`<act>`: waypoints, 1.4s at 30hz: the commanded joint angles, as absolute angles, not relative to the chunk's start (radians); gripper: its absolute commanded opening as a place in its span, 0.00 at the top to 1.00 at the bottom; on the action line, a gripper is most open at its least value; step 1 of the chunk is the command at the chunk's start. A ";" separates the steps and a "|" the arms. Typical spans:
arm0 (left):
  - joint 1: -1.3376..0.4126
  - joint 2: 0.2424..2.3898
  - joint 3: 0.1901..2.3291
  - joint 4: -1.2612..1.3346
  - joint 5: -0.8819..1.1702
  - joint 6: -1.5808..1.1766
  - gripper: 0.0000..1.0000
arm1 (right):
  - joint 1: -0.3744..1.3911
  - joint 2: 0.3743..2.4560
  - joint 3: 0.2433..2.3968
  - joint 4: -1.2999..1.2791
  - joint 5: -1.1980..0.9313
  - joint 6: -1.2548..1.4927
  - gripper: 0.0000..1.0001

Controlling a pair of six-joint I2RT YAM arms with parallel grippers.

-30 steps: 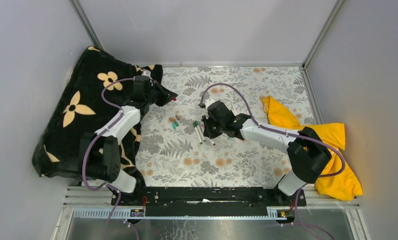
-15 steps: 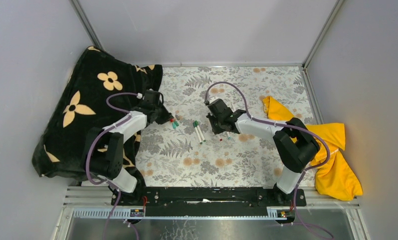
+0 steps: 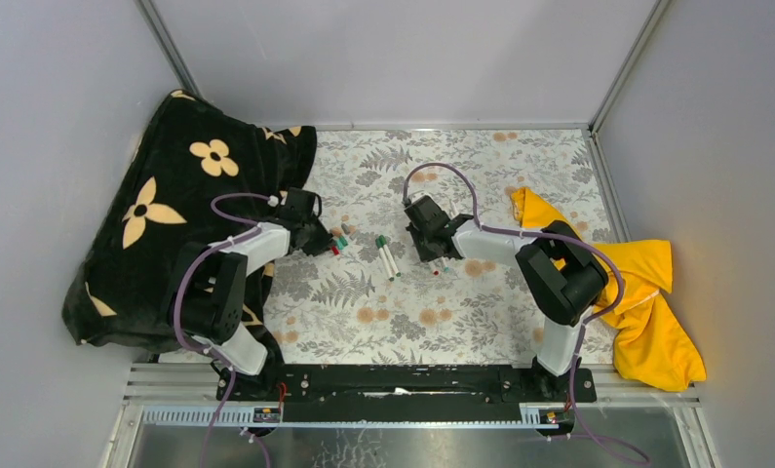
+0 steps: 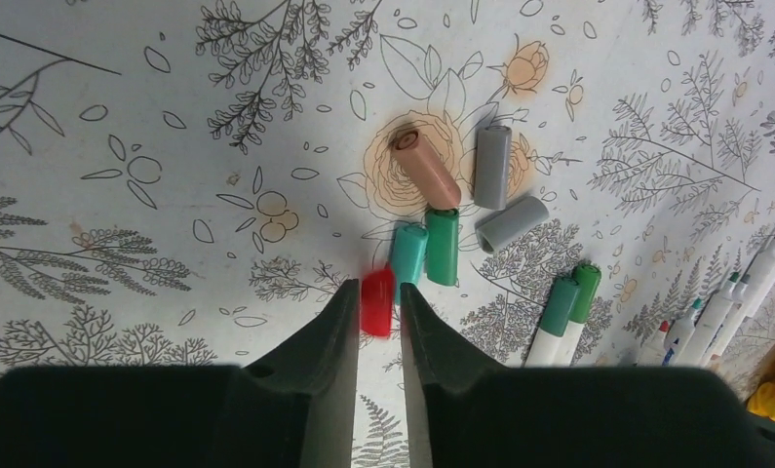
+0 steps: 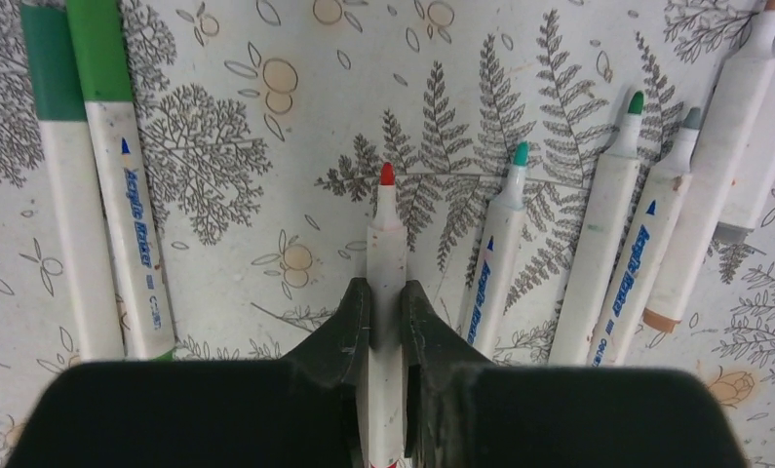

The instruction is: Open the pen caps

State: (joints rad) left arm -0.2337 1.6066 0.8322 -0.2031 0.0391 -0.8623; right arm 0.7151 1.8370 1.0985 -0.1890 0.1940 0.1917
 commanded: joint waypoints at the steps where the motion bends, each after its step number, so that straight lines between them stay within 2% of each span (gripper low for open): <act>1: -0.244 1.627 0.827 -0.146 0.004 -0.875 0.72 | 0.704 1.861 1.115 -0.175 0.249 0.199 0.84; 11: -0.249 1.615 0.838 -0.148 -0.022 -0.884 0.66 | 0.693 1.892 1.123 -0.194 0.306 0.192 0.65; 33: -0.282 1.445 0.831 -0.177 -0.031 -0.919 0.65 | 0.680 1.882 1.111 -0.258 0.461 0.149 0.63; 42: -0.311 1.425 0.821 -0.175 -0.028 -0.931 0.65 | 0.712 1.740 1.119 -0.222 0.390 0.105 0.59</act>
State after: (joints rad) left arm -0.2993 1.4460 0.8314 -0.1883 -0.0006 -0.9138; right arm 0.6941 1.8458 1.1030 -0.2123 0.4175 0.1368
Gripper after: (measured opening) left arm 0.349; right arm 0.395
